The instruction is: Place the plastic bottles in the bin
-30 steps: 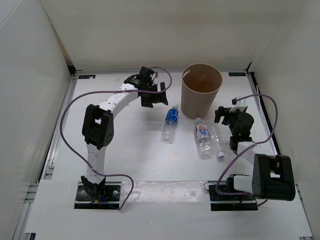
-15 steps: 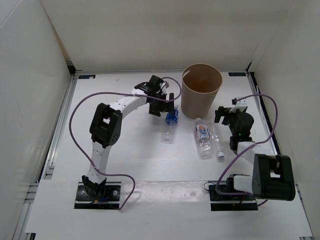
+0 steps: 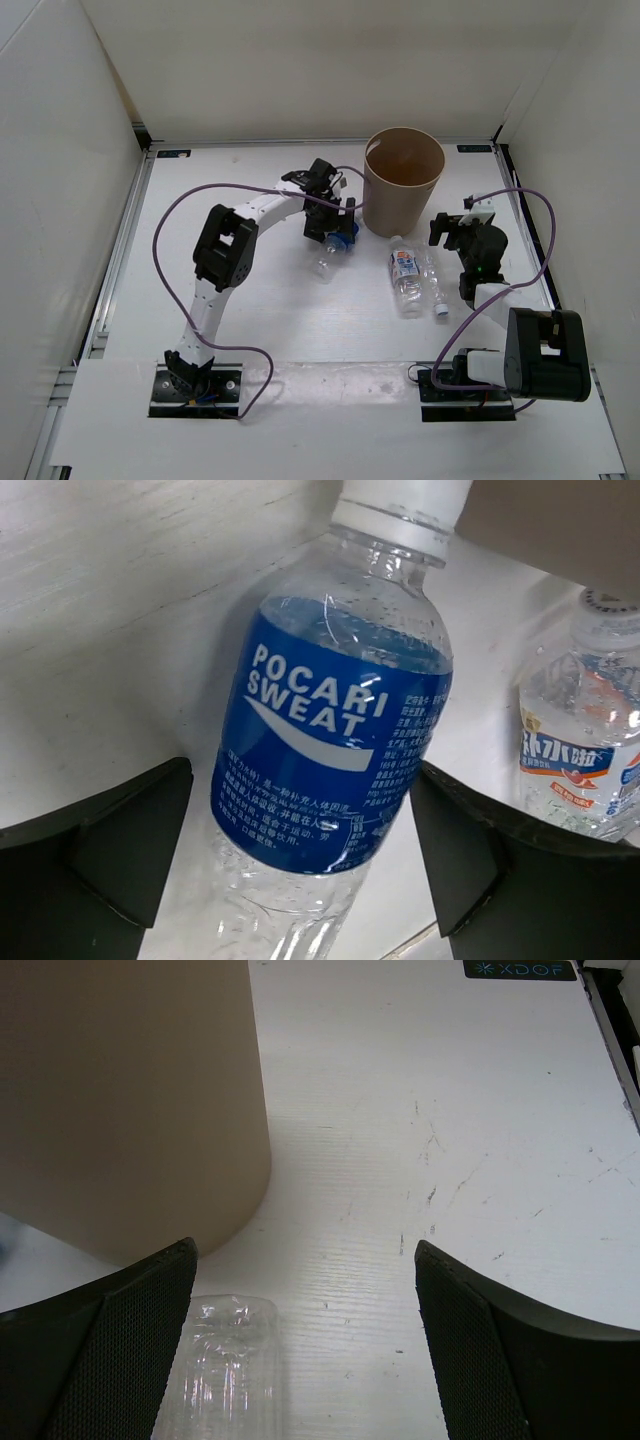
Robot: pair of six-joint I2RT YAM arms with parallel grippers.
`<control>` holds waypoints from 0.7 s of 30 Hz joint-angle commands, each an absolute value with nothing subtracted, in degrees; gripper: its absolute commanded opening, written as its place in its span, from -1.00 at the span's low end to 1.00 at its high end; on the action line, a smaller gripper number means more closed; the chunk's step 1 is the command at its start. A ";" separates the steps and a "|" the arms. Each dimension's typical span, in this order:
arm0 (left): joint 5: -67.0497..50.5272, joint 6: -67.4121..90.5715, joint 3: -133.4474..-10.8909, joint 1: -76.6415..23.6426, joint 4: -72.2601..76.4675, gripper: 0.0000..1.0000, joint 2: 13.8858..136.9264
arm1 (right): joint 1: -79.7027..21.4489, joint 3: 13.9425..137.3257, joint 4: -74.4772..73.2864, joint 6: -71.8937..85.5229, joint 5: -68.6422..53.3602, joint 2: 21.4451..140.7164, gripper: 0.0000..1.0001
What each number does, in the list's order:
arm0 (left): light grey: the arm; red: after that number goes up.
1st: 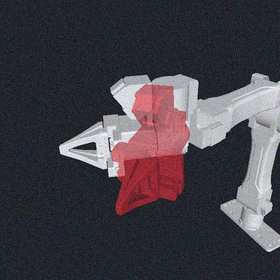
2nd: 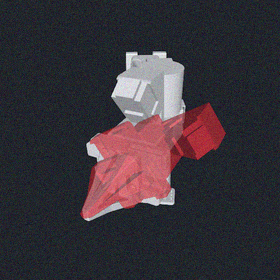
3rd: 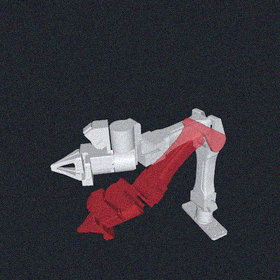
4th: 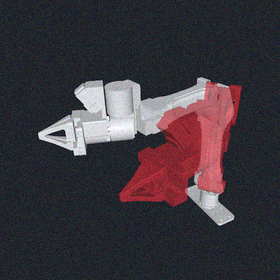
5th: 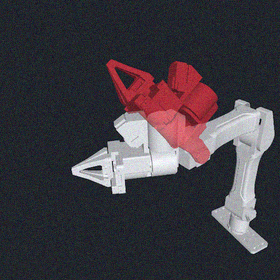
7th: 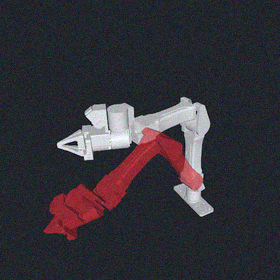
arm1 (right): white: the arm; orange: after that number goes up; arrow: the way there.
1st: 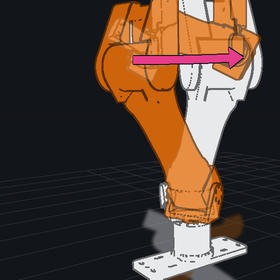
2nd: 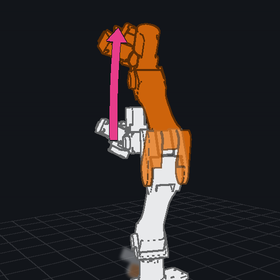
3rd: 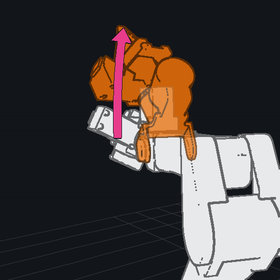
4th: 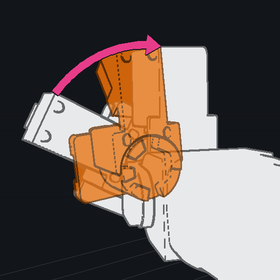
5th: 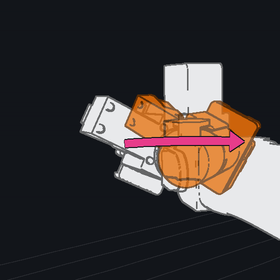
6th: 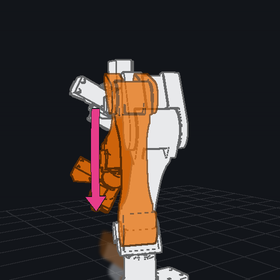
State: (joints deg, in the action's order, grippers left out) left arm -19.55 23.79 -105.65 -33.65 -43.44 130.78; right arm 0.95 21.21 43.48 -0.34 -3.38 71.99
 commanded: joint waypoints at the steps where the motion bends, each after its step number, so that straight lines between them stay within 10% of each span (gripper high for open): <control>1: -19.86 22.59 -107.84 -34.01 -45.00 1.00 130.17 | 0.79 21.53 46.14 -0.44 -2.99 71.63 0.81; 13: -17.05 23.29 -110.82 -29.54 -49.48 0.25 128.32 | 0.79 21.62 46.14 -0.44 -2.99 71.72 0.81; 21: -13.10 25.13 -115.31 -23.56 -52.91 0.15 125.61 | 0.79 21.53 46.14 -0.44 -3.16 71.72 0.81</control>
State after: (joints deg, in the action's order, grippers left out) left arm -15.55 24.25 -112.25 -25.67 -51.33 130.78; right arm 0.95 21.21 43.48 -0.32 -3.38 71.99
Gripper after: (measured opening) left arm 0.803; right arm 0.905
